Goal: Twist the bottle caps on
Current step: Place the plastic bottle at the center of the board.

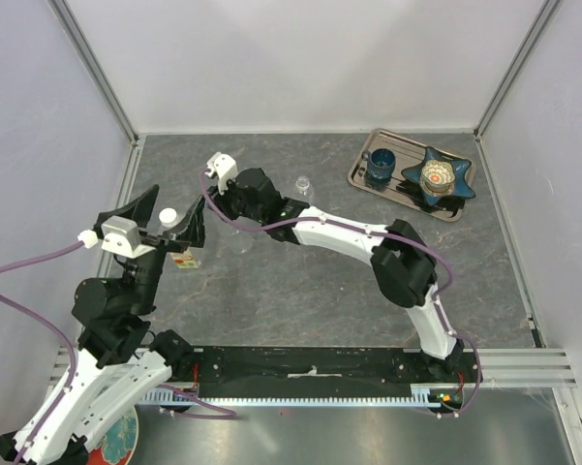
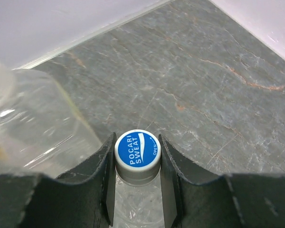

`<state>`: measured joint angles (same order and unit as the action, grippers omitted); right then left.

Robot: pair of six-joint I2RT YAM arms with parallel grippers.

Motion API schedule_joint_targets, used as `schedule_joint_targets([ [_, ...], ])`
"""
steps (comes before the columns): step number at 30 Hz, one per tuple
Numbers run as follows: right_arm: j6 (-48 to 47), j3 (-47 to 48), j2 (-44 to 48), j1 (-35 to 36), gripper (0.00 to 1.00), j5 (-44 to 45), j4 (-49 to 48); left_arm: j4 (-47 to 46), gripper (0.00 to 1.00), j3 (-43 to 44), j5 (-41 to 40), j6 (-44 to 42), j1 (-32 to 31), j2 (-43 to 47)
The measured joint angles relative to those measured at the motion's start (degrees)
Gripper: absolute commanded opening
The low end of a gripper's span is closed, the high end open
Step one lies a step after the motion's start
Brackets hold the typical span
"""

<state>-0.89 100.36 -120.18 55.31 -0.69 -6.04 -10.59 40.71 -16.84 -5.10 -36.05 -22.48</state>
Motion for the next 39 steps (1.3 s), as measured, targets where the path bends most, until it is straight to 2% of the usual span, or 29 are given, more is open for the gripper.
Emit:
schedule_joint_targets([
  [8,0.63,0.92,-5.2,-0.37,0.07,7.54,-11.98,4.61,0.99,1.05,-2.27,-0.07,0.33,0.98],
  [15,0.61,-5.27,-5.16,0.17,0.14,11.37,-21.46,6.23,0.99,0.79,-2.43,0.13,0.37,1.66],
  [17,0.57,-6.27,-5.14,0.66,0.19,12.22,-23.28,6.71,0.99,0.68,-2.38,0.31,0.37,1.66],
  [20,0.28,-7.45,-5.11,1.44,0.39,13.31,-25.42,7.58,0.99,0.57,-2.32,0.59,0.37,1.66],
  [25,0.17,-8.33,-5.03,2.19,0.52,14.36,-26.95,7.98,0.99,0.57,-2.08,0.94,0.39,1.64],
  [26,0.42,-8.33,-5.03,2.23,0.58,14.45,-26.91,7.98,0.99,0.57,-2.05,1.01,0.44,1.64],
  [34,1.31,-7.15,-5.03,2.27,0.78,14.51,-24.26,7.85,0.99,0.57,-2.12,1.22,0.85,1.49],
  [39,1.33,-6.71,-5.03,2.29,0.79,14.32,-21.0,7.91,0.99,0.57,-2.1,1.22,0.96,1.31],
])
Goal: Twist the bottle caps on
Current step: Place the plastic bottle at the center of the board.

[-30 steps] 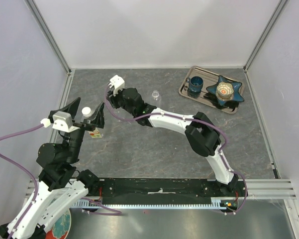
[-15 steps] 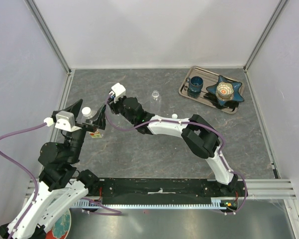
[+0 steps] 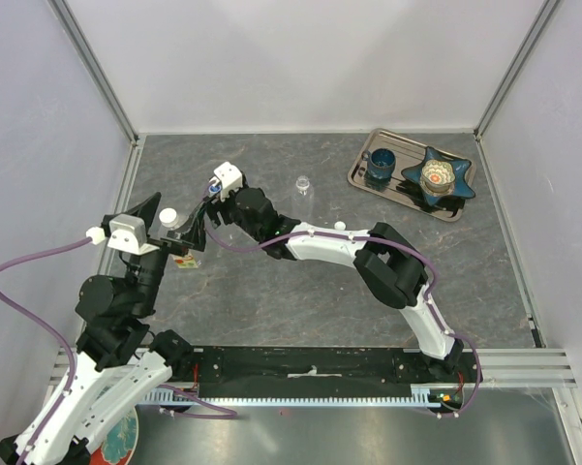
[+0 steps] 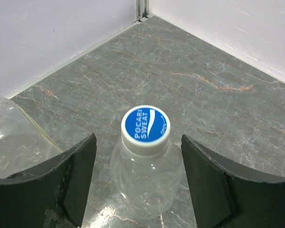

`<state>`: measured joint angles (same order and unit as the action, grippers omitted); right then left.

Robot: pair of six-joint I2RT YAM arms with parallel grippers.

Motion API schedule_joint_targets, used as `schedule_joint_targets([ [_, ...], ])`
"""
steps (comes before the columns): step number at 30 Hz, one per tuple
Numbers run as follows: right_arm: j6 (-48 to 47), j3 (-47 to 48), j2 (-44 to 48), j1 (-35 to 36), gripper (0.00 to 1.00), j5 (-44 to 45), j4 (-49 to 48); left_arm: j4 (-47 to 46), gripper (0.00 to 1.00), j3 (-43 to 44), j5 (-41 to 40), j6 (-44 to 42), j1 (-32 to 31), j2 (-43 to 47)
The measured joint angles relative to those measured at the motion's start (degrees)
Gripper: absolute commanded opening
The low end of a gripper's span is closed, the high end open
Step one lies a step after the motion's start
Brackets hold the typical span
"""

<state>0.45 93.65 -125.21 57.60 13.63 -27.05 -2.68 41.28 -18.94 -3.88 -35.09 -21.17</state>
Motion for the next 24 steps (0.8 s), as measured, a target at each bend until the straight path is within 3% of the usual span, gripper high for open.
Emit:
schedule_joint_targets([
  [8,-0.04,2.95,0.0,-0.07,0.84,-0.94,3.87,-0.37,0.99,0.0,0.02,0.0,0.04,-0.2],
  [14,-0.96,7.54,0.0,-0.13,0.98,-1.31,8.85,-0.2,0.99,0.44,0.02,-0.02,0.04,-0.44],
  [24,-0.79,10.67,6.36,-1.88,0.98,-1.29,16.79,-0.31,1.0,3.5,1.22,-0.02,0.11,-1.62],
])
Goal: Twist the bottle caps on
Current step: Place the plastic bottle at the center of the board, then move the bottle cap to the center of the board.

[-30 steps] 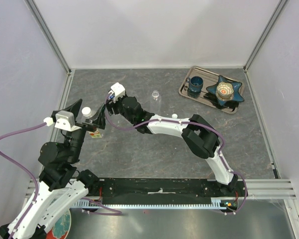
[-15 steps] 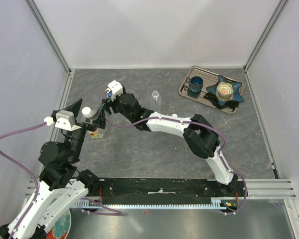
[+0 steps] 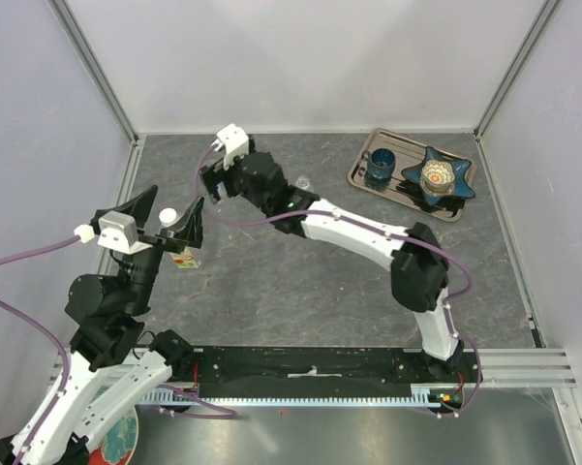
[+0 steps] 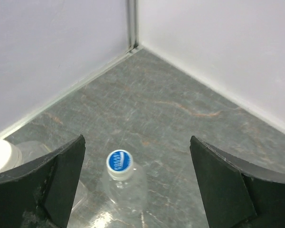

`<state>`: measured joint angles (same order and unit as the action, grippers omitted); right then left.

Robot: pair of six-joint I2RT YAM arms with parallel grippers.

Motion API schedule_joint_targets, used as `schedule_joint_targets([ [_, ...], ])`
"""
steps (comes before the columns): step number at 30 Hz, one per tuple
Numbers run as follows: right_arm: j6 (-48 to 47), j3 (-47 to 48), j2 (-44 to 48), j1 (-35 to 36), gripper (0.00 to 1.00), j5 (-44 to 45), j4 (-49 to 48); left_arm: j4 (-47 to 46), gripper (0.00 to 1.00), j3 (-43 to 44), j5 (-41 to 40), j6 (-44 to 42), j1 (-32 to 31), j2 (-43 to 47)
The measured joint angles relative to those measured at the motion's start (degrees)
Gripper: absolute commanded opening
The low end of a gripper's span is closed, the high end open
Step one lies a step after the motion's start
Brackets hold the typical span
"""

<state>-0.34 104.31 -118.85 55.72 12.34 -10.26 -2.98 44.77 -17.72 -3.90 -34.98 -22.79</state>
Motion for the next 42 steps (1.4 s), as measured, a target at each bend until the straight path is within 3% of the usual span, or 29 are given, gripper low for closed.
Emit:
schedule_joint_targets([
  [5,2.99,-0.02,10.23,-3.56,0.9,0.52,5.81,1.62,0.99,3.04,4.46,-0.02,0.04,-2.47],
  [9,4.22,-0.02,20.48,-5.42,0.65,4.74,10.69,7.96,0.99,8.02,11.96,-1.03,0.04,-8.24],
  [11,5.38,-0.72,25.29,-5.64,0.62,7.3,13.53,12.44,0.99,11.8,16.31,-2.19,-0.15,-13.38],
  [14,7.82,-5.33,33.83,-6.78,0.39,10.29,17.97,19.93,0.89,18.71,20.9,-4.0,-0.31,-23.37],
  [15,9.31,-8.5,37.7,-7.87,0.2,11.61,20.02,22.51,0.85,21.57,22.34,-4.57,-0.37,-27.54],
  [17,11.13,-13.33,43.36,-9.92,0.08,13.84,22.71,26.1,0.68,26.29,24.63,-5.42,-0.87,-34.95],
  [18,12.57,-15.96,46.42,-11.28,0.07,15.08,24.81,27.91,0.6,28.17,24.94,-5.95,-1.75,-38.64],
  [19,13.99,-18.23,49.24,-12.68,0.09,16.26,27.04,29.62,0.47,30.1,24.83,-6.58,-3.1,-42.1],
  [22,18.21,-22.67,56.39,-16.96,0.21,19.12,33.24,33.22,0.3,35.58,23.41,-10.01,-10.32,-51.45],
  [24,20.41,-23.76,59.84,-18.58,0.39,21.03,36.5,35.19,0.3,39.54,22.16,-12.35,-14.99,-56.81],
  [26,22.73,-24.2,62.84,-19.15,0.47,23.21,40.04,37.7,0.37,45.46,20.33,-14.95,-18.91,-63.45],
  [27,23.71,-24.35,64.26,-19.15,0.6,24.11,41.55,39.76,0.39,49.18,19.41,-16.22,-20.61,-66.99],
  [28,24.72,-24.94,65.66,-19.15,0.64,24.94,42.56,41.51,0.41,53.2,18.82,-17.29,-21.7,-70.93],
  [34,31.41,-33.99,77.9,-19.15,0.64,27.58,47.15,45.94,0.51,69.81,17.79,-23.04,-22.16,-89.66],
  [42,34.97,-36.41,87.86,-19.21,0.62,27.61,49.13,47.45,0.51,74.47,20.24,-26.36,-16.37,-102.95],
])
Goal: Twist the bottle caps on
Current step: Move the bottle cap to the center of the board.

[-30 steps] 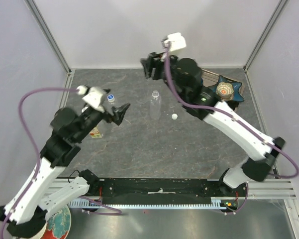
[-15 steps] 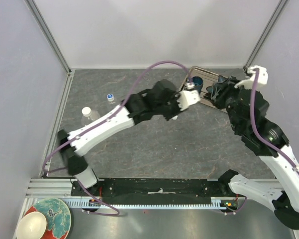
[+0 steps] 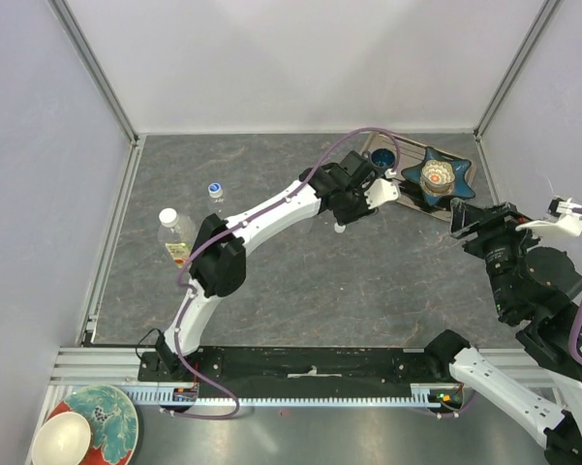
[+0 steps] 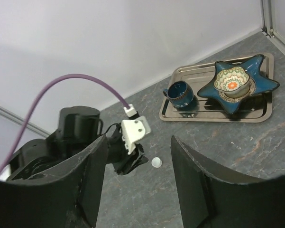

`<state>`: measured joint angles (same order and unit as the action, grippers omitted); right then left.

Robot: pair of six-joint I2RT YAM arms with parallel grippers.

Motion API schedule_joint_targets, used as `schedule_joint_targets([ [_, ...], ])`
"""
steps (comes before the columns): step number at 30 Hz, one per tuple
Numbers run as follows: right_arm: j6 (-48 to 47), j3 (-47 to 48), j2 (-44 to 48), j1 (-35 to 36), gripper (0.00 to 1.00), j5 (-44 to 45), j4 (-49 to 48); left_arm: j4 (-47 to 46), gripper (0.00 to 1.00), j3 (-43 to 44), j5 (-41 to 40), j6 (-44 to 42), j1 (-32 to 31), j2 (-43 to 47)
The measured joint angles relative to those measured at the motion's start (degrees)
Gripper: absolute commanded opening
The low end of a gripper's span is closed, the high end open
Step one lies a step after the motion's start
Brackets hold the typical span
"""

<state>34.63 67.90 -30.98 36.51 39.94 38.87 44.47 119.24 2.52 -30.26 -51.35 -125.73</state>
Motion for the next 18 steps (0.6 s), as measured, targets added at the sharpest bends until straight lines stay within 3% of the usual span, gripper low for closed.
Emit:
schedule_joint_targets([
  [10,0.59,-0.24,-1.31,0.0,0.62,-1.22,1.22,-0.15,0.51,3.3,0.63,-2.47,3.21,-9.86],
  [18,0.04,-1.14,-2.69,0.0,0.64,-2.54,0.33,-2.95,0.52,5.2,0.39,-3.32,5.2,-11.76],
])
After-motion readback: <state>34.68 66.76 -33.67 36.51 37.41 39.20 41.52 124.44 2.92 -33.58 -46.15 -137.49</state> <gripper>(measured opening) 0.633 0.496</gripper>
